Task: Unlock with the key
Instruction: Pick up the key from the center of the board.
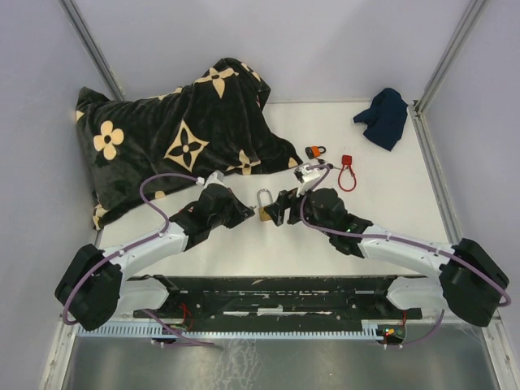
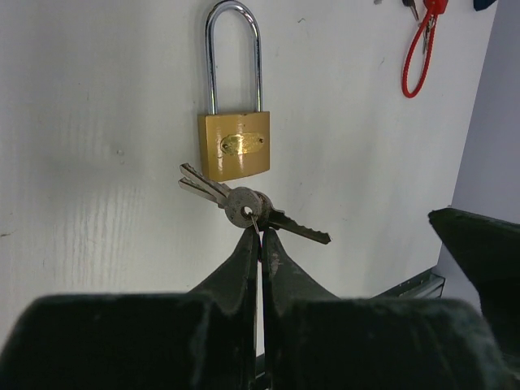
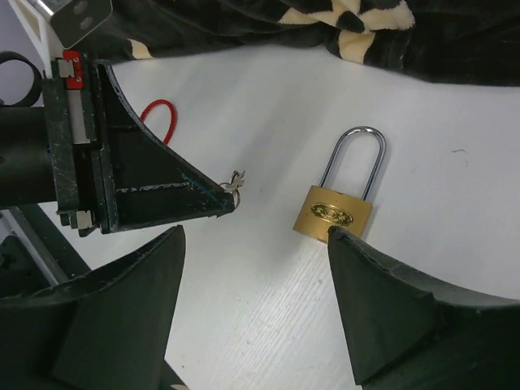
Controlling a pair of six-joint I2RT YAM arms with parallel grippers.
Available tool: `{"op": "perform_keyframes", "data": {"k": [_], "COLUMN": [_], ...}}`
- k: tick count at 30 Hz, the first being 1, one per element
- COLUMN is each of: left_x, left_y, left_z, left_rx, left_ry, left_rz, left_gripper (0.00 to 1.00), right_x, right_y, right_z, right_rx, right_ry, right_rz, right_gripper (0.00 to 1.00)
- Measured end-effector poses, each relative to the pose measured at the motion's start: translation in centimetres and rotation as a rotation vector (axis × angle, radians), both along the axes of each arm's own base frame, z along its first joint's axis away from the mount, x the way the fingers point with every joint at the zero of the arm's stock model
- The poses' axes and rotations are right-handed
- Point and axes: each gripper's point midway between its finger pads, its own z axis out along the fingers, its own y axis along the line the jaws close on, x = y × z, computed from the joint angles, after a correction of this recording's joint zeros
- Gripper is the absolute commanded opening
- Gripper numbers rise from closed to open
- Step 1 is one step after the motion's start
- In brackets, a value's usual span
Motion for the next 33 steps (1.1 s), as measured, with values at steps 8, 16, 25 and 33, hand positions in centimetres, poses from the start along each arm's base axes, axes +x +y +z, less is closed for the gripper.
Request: {"op": "perform_keyframes", "data": {"k": [8, 16, 25, 33], "left_x": [0.4, 0.6, 0.6, 0.6], "left_y": [0.2, 0.3, 0.2, 0.1], "left_z": [0.1, 0.1, 0.5, 1.2], "left_rx": [-0.006, -0.007, -0.016, -0.036], "left_ry": [0.0, -0.004, -0.015, -0.025], "left_rz": [0.061, 0.079, 0.074, 0.081], "left_gripper": [0.03, 0.03, 0.03, 0.03], "right_x": [0.8, 1.0, 1.5, 2.1], "right_y": [3.5, 5.9, 7.0, 7.2], "right_z": [-0.7, -1.0, -3.2, -3.1], "right_rx": [-0.021, -0.012, -0.039, -0.022], "right_ry": [-0.04, -0.06, -0.044, -0.064], "right_rz": [-0.05, -0.06, -0.079, -0.099], "right_gripper": [0.7, 0.6, 0.44, 0.32]}}
